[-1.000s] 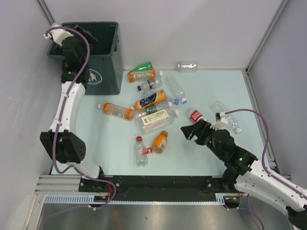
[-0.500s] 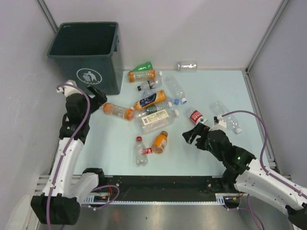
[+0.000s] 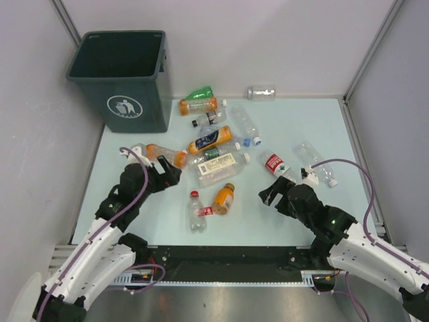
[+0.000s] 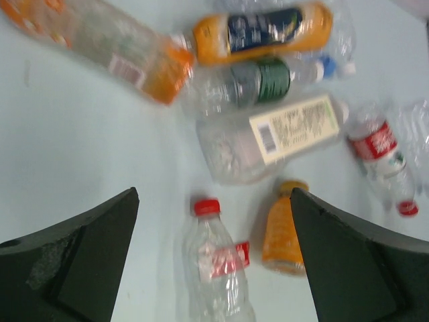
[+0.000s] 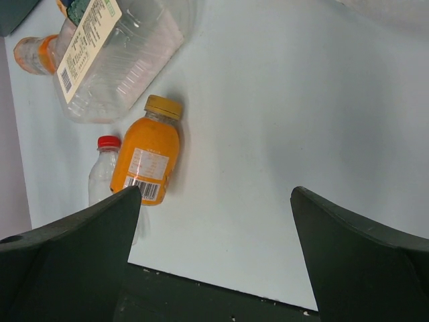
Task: Put the plastic bottles in the bin
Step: Pick up the plastic bottle at the center of the board, then place the plastic bottle in the trash bin, then pick up the plastic bottle at the center of the board.
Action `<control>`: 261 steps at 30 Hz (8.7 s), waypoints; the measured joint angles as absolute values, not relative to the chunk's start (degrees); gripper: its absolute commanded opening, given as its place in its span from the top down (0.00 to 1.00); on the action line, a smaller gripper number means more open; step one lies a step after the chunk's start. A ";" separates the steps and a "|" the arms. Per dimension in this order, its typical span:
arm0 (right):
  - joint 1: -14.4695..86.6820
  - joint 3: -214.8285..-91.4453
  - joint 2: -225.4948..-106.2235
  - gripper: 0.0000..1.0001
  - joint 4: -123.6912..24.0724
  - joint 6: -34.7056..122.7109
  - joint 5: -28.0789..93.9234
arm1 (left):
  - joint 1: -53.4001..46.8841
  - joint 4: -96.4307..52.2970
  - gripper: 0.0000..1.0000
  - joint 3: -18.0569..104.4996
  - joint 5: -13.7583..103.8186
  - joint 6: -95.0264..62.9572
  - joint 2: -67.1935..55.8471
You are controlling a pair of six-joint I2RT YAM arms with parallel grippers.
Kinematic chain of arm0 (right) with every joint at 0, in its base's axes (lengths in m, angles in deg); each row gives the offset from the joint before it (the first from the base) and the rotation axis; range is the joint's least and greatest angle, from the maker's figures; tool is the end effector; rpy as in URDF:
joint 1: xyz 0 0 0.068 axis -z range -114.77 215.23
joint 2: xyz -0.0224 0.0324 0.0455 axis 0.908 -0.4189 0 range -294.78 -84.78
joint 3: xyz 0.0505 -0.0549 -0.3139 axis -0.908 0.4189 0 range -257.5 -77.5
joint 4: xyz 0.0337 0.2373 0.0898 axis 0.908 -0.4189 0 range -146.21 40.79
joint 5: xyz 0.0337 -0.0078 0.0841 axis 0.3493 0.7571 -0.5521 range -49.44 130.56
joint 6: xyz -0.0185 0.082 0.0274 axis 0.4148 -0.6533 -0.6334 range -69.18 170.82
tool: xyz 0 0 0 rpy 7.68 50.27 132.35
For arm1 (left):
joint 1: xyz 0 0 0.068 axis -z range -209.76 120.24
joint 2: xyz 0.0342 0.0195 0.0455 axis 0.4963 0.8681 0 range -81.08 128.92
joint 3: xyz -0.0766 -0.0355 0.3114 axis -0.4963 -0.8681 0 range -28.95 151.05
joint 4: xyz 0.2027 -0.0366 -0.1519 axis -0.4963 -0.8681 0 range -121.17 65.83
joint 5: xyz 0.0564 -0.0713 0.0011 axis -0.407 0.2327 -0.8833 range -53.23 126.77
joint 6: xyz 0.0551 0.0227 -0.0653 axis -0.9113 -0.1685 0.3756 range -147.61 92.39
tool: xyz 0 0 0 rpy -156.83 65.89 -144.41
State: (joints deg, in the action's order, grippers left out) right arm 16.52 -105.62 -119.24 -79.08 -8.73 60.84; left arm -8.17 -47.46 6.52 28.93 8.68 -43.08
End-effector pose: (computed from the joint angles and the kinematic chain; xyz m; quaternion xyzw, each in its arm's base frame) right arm 0.1020 0.0750 0.2379 0.1621 0.8665 0.2688 0.3881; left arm 0.1432 -0.0451 0.2908 -0.1442 0.8336 -0.2058 0.4919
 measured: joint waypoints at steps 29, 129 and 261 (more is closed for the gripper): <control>13.53 -103.65 -111.02 0.00 -88.20 -15.05 63.15 | 18.78 -37.97 0.11 -9.83 26.46 23.56 -28.35; 14.36 -103.61 -100.42 0.00 -93.92 -18.22 65.75 | -31.74 -21.62 0.10 75.89 24.78 6.01 17.24; 14.32 -98.39 -101.93 0.00 -93.31 -18.17 66.19 | 9.44 -48.22 0.48 33.05 16.32 -5.70 -19.10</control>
State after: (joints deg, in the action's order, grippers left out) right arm 14.32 -98.39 -101.93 -93.31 -18.17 66.19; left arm 9.44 -48.22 33.05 16.32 -5.70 -19.10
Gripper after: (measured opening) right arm 0.994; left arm 0.644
